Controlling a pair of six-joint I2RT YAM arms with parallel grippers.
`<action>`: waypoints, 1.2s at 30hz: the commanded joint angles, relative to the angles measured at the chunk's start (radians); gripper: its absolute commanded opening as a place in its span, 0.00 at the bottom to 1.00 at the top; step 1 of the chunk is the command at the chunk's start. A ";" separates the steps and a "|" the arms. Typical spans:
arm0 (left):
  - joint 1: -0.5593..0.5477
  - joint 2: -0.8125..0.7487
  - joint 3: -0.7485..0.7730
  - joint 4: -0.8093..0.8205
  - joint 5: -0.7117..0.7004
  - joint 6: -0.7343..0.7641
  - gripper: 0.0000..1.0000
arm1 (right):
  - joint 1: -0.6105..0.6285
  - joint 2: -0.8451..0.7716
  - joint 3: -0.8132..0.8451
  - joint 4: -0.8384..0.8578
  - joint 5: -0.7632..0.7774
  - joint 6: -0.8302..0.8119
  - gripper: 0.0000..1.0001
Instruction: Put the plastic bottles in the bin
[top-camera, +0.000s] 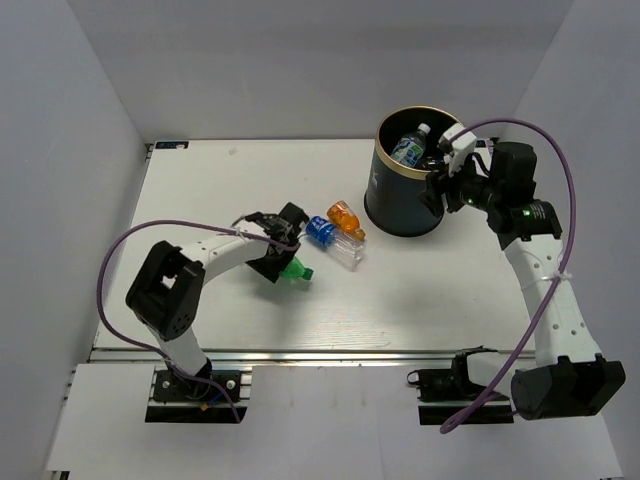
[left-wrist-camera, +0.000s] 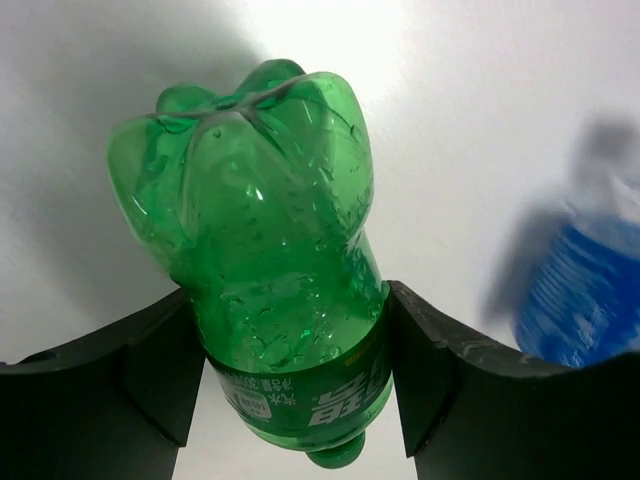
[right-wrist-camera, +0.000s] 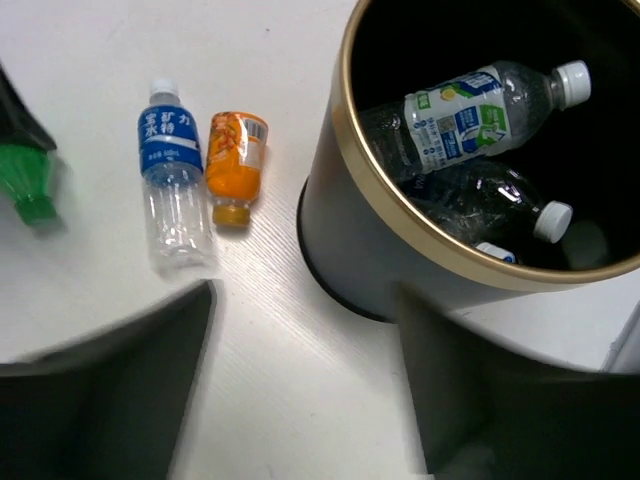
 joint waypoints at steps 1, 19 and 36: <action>-0.020 -0.110 0.217 -0.006 -0.079 0.427 0.00 | -0.011 -0.062 -0.025 -0.034 -0.081 -0.030 0.59; -0.020 0.532 1.301 0.846 0.619 1.003 0.00 | -0.030 -0.289 -0.338 -0.159 -0.121 -0.090 0.00; -0.038 0.609 1.253 0.987 0.548 0.880 1.00 | -0.042 -0.383 -0.476 -0.183 -0.215 -0.130 0.49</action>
